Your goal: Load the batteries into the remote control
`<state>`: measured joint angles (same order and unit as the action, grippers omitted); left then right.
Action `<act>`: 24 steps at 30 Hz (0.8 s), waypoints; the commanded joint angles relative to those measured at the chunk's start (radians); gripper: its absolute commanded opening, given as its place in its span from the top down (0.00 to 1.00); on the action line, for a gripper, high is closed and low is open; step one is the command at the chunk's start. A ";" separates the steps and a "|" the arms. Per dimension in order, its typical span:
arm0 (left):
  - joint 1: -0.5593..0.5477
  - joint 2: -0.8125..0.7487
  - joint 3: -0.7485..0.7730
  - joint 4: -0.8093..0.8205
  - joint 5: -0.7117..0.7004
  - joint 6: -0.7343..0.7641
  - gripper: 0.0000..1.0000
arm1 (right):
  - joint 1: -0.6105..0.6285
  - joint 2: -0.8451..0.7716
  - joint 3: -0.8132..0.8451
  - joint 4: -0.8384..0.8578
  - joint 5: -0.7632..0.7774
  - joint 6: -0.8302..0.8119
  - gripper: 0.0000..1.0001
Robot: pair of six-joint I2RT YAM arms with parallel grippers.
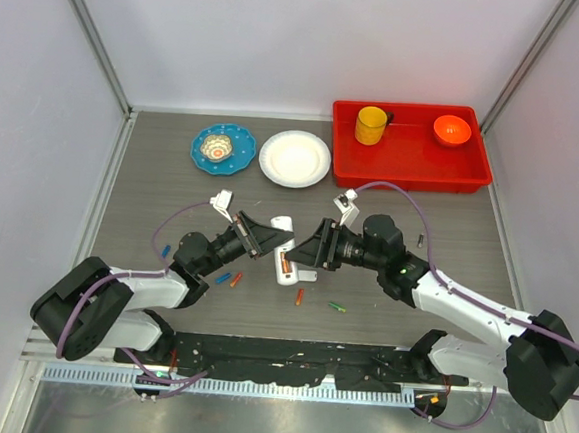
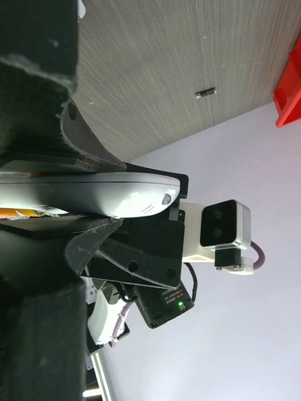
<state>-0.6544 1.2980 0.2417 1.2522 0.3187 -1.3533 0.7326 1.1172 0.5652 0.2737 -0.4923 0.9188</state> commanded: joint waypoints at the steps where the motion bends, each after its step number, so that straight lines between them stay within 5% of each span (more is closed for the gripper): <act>1: -0.005 -0.009 0.031 0.293 0.013 -0.007 1.00 | 0.005 0.007 0.036 -0.011 -0.005 -0.024 0.39; 24: -0.005 -0.048 0.050 0.263 0.022 -0.004 1.00 | 0.005 0.075 0.042 0.012 0.001 -0.001 0.42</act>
<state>-0.6521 1.2972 0.2417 1.2209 0.3222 -1.3495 0.7330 1.1778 0.5816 0.2947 -0.5125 0.9222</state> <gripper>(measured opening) 0.302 0.567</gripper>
